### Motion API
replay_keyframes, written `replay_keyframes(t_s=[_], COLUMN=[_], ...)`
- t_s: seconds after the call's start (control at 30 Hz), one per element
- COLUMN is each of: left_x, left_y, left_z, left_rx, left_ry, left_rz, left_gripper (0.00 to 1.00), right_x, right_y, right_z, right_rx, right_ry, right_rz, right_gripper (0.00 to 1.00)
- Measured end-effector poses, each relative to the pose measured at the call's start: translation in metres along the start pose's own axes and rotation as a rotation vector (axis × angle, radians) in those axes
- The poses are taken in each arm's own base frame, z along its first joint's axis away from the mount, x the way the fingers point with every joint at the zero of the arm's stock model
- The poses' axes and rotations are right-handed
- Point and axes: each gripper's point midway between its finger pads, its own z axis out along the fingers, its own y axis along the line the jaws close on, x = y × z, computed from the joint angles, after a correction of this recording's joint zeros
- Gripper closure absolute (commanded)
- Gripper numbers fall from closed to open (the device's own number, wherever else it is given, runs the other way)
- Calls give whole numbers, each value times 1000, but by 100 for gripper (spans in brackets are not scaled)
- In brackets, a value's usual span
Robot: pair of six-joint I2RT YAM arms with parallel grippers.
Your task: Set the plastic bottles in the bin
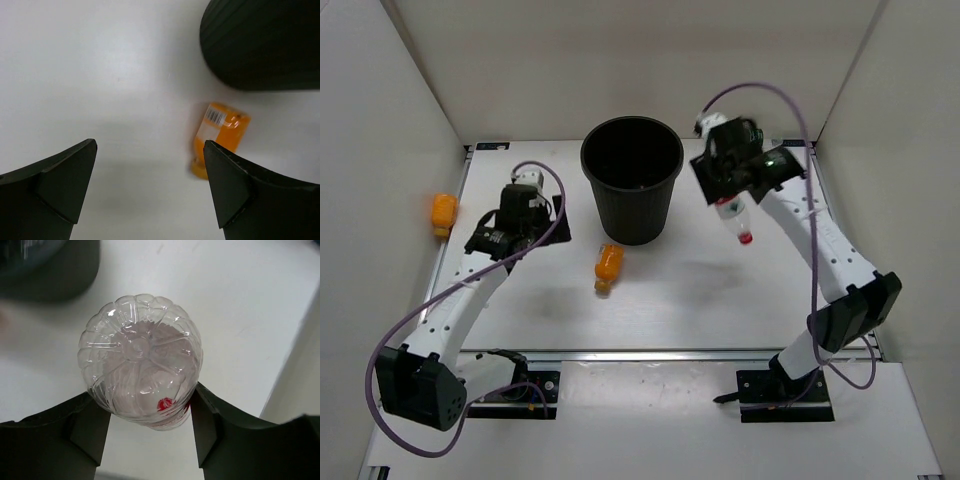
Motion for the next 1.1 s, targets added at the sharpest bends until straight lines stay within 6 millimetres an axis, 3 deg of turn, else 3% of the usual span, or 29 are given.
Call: replay_keyframes(t_s=[0.13,0.23,0.33,0.4,0.5,0.6,0.67,0.73,0.77,0.83,0.87,0.97,1.1], left_x=[71,111,125,123,116,115,119,122,123,123,123,123,135], left_y=[7,3,-11,-17,-30,-46,-55,-62,-65,-71,-74,-85,-95], left_z=[7,4,2,3,6,11,15,19,20,22,22,25,37], left_rx=[-17,-12,43,77,126,188,220,244,254,279,290,328,339], left_ry=[175,280,315,306,272,268,279,291,294,290,287,279,305], left_rz=[46,107,128,116,113,127,136,142,144,143,143,151,175], left_gripper=[1,1,1,2,2,1,1,1,1,1,2,1,1], right_x=[-69,-122,-181,-209,-239,-260,-264,-258,-252,-238,-233,-228,-225], right_y=[-57,-65,-62,-53,-31,2,25,43,53,65,69,70,57], right_z=[-37,-80,-129,-152,-164,-146,-118,-83,-66,-38,-30,-24,-45], right_rx=[113,138,100,40,-83,-264,-366,-426,-446,-469,-475,-471,-439], right_ry=[-281,-490,-743,-884,-1009,-1046,-1005,-929,-883,-798,-770,-749,-782], right_rz=[129,140,162,171,172,181,186,196,199,209,212,211,223], right_gripper=[60,60,58,57,56,56,53,36,18,1,1,1,1])
